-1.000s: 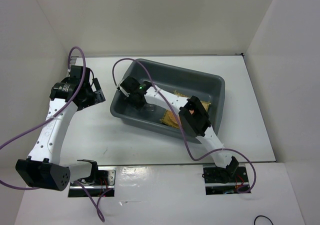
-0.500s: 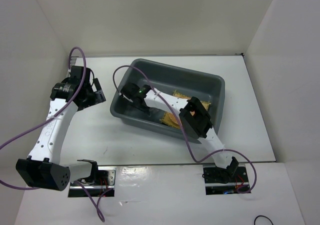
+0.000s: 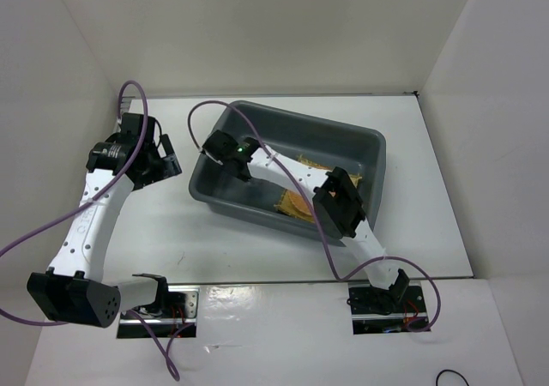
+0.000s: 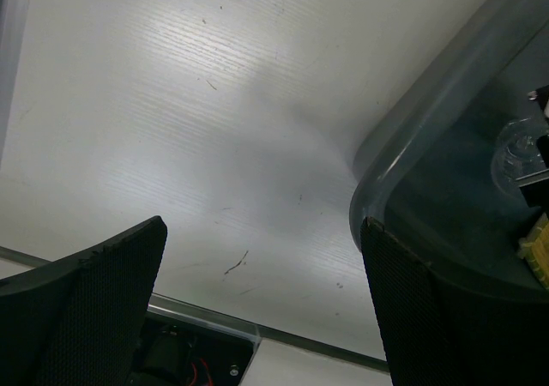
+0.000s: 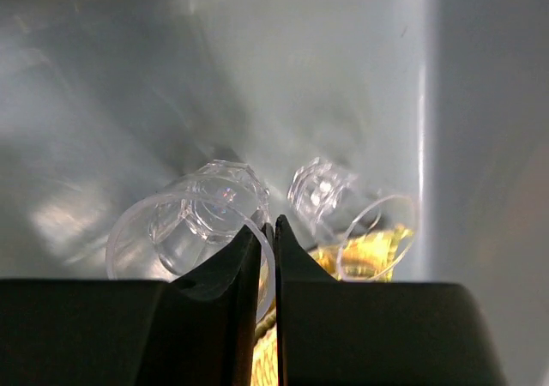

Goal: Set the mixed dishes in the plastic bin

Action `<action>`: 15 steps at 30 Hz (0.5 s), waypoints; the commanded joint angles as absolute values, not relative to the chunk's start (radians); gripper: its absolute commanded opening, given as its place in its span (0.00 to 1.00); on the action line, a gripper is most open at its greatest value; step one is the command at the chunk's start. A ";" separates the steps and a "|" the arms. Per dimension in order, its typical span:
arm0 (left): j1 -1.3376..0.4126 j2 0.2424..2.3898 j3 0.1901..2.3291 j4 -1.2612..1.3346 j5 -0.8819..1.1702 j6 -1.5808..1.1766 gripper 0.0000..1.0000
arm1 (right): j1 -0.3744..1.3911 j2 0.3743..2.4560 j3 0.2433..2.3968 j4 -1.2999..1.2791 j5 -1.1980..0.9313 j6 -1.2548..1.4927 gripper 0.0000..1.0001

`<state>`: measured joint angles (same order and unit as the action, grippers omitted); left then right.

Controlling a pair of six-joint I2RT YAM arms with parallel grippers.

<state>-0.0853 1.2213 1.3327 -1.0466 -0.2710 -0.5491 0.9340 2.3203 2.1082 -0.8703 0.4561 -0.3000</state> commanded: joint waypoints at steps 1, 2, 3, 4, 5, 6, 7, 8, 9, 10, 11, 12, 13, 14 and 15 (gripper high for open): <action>-0.080 1.206 1.330 -1.034 -0.267 -0.529 1.00 | 0.950 2.279 2.220 -0.853 0.404 -0.276 0.01; -0.080 1.206 1.330 -1.034 -0.267 -0.529 1.00 | 0.950 2.279 2.220 -0.844 0.403 -0.276 0.01; -0.080 1.206 1.330 -1.025 -0.267 -0.529 1.00 | 0.950 2.279 2.229 -0.844 0.403 -0.276 0.00; -0.080 1.206 1.321 -1.025 -0.267 -0.529 1.00 | 0.950 2.279 2.215 -0.844 0.403 -0.276 0.00; -0.080 1.206 1.321 -1.025 -0.267 -0.529 1.00 | 0.940 2.279 2.191 -0.835 0.403 -0.276 0.00; -0.080 1.206 1.321 -1.025 -0.267 -0.529 1.00 | 0.931 2.279 2.180 -0.834 0.385 -0.276 0.00; -0.080 1.206 1.321 -1.025 -0.267 -0.529 1.00 | 0.919 2.289 2.180 -0.834 0.359 -0.276 0.00; -0.080 1.206 1.321 -1.025 -0.267 -0.529 1.00 | 0.888 2.308 2.180 -0.853 0.286 -0.276 0.00; -0.080 1.206 1.321 -1.025 -0.267 -0.529 1.00 | 0.875 2.318 2.180 -0.862 0.250 -0.276 0.00; -0.080 1.206 1.321 -1.025 -0.267 -0.529 1.00 | 0.862 2.327 2.180 -0.862 0.224 -0.276 0.00; -0.080 1.206 1.321 -1.025 -0.267 -0.529 1.00 | 0.851 2.327 2.180 -0.871 0.180 -0.276 0.00; -0.080 1.206 1.321 -1.025 -0.267 -0.529 1.00 | 0.832 2.350 2.180 -0.871 0.160 -0.291 0.00; -0.080 1.206 1.321 -1.025 -0.267 -0.529 1.00 | 0.819 2.350 2.198 -0.883 0.129 -0.304 0.00; -0.080 1.206 1.321 -1.025 -0.267 -0.529 1.00 | 0.807 2.367 2.226 -0.893 0.064 -0.304 0.00; -0.080 1.206 1.321 -1.025 -0.267 -0.529 1.00 | 0.784 2.385 2.238 -0.909 0.034 -0.314 0.00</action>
